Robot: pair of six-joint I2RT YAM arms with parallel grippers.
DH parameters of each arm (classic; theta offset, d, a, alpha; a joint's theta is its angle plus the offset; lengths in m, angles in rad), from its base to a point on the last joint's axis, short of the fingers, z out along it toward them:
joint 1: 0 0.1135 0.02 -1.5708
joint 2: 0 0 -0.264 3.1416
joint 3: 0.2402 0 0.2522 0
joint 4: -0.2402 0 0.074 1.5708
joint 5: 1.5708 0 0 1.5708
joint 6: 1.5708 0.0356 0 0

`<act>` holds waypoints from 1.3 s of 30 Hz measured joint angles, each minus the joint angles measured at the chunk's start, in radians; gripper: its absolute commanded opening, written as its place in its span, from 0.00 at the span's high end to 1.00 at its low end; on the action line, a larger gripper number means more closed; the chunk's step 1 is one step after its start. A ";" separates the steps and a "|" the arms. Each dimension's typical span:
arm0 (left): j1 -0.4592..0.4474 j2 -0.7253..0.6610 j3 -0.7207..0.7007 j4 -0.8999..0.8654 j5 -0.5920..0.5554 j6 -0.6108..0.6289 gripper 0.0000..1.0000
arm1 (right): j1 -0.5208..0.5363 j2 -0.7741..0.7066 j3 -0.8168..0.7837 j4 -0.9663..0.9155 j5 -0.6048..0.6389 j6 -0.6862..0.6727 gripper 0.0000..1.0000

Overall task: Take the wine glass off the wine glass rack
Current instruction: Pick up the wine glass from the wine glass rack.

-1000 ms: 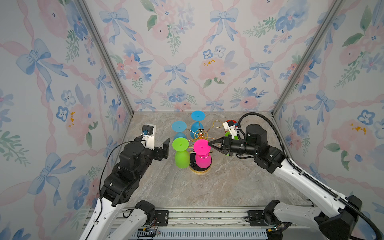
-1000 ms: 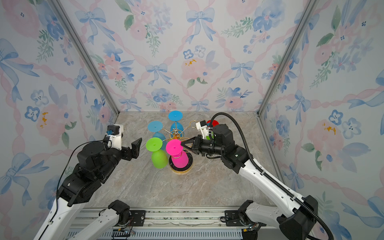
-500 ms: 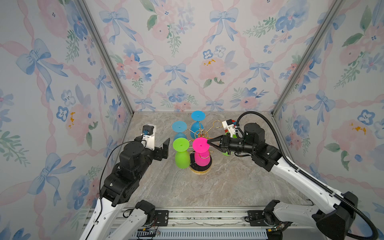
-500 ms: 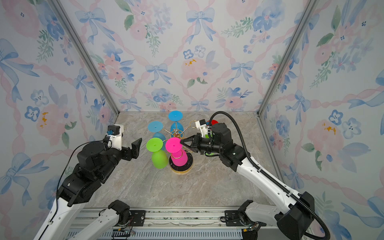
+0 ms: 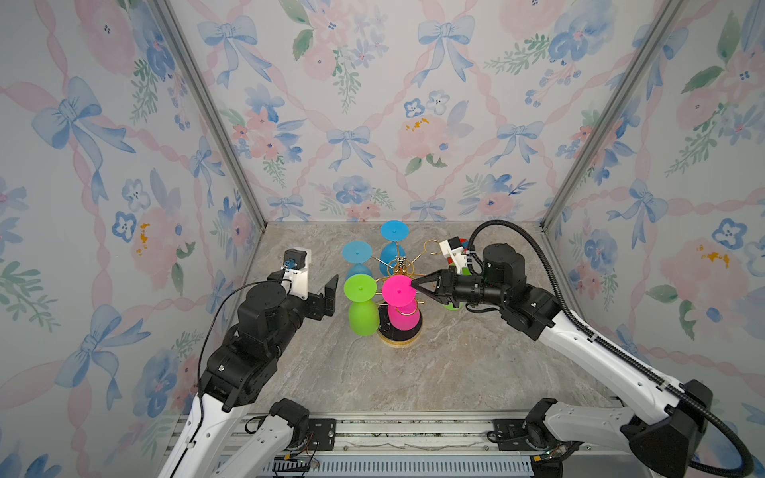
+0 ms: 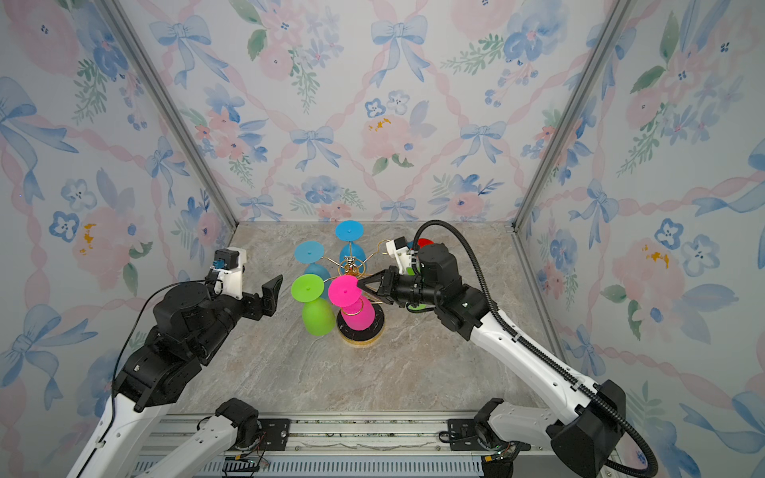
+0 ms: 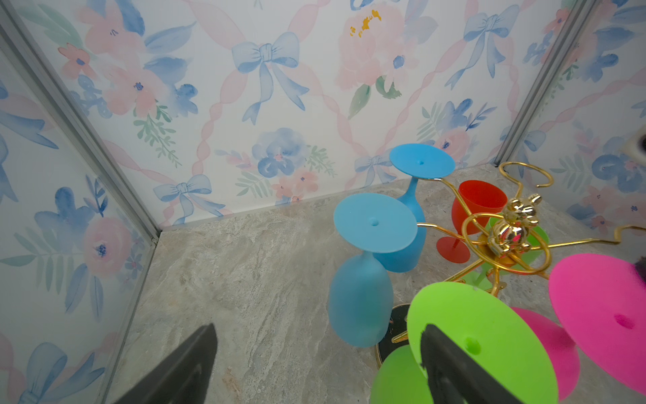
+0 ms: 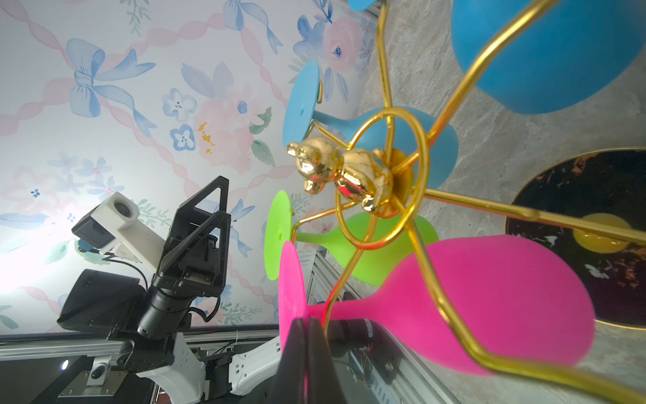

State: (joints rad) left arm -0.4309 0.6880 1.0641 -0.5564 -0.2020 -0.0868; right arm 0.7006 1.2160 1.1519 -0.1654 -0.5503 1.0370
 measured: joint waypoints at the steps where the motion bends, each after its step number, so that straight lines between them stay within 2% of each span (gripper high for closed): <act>1: 0.000 0.000 0.000 0.000 0.000 0.000 0.07 | 0.004 0.000 0.006 -0.008 0.004 -0.010 1.00; 23: 0.000 0.000 0.002 0.000 0.000 0.000 0.07 | 0.072 0.049 0.097 -0.117 0.048 -0.122 1.00; 39: 0.000 0.005 0.008 0.000 0.013 0.000 0.07 | 0.113 0.019 0.122 -0.221 0.069 -0.242 1.00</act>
State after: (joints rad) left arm -0.4309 0.6933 1.0721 -0.5564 -0.1894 -0.0868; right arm 0.8139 1.2354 1.2736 -0.3862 -0.4816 0.7948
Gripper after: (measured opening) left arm 0.927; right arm 0.045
